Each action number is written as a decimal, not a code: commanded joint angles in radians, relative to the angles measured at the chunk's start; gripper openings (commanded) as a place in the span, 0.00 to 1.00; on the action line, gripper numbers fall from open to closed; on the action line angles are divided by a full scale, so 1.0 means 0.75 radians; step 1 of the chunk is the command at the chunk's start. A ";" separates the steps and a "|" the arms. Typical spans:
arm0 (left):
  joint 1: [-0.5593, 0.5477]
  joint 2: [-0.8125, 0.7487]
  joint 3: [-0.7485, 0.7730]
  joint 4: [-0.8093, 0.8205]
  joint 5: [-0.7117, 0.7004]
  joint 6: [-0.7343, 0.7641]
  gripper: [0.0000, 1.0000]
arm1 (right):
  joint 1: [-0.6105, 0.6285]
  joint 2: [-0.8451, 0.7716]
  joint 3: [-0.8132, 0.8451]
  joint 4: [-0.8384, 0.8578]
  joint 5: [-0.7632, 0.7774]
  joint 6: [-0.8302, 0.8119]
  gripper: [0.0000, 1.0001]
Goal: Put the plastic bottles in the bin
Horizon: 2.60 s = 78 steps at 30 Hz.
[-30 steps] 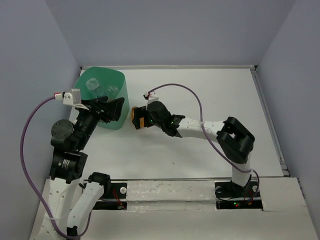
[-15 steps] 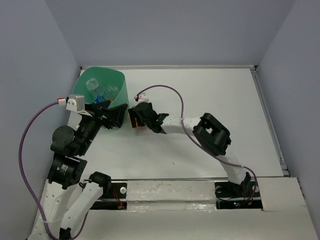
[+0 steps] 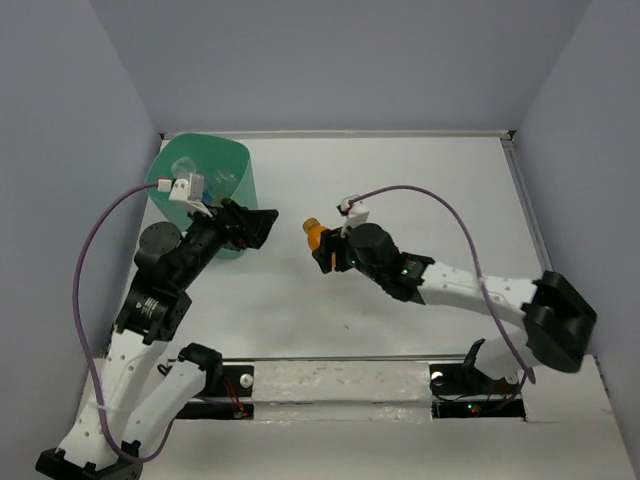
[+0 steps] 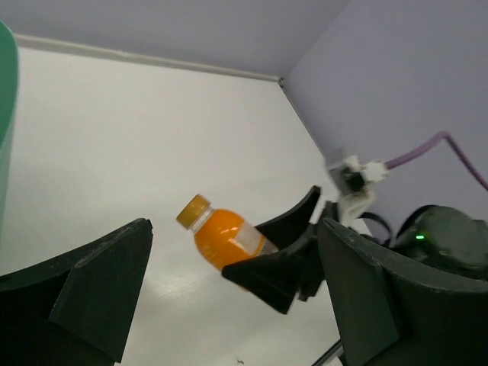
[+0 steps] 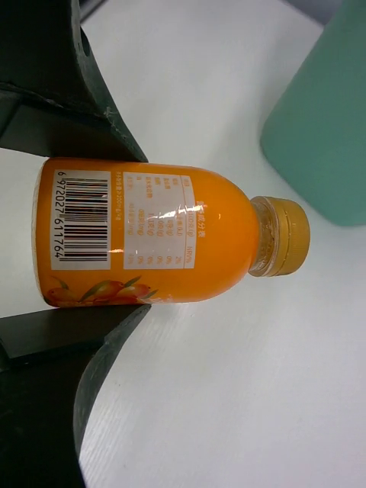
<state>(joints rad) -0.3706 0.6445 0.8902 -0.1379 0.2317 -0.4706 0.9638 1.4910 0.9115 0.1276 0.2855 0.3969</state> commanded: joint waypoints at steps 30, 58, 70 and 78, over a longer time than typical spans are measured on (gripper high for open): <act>-0.635 0.818 -0.019 0.716 -0.215 -0.475 0.27 | 0.010 -1.021 -0.592 0.126 -0.090 -0.016 0.43; 0.138 0.570 0.649 0.096 -0.830 0.046 0.00 | 0.010 -1.293 -0.600 -0.154 -0.209 0.062 1.00; 0.206 0.719 0.607 0.163 -1.147 0.274 0.00 | 0.010 -1.342 -0.628 -0.166 -0.217 0.072 1.00; 0.206 0.789 0.527 0.284 -1.190 0.304 0.04 | 0.010 -1.364 -0.622 -0.225 -0.197 0.080 1.00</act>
<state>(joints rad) -0.2207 1.2427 1.3060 -0.0334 -0.5976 -0.2760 0.9646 0.4728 0.4419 -0.0444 0.1303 0.4496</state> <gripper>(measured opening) 0.535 0.995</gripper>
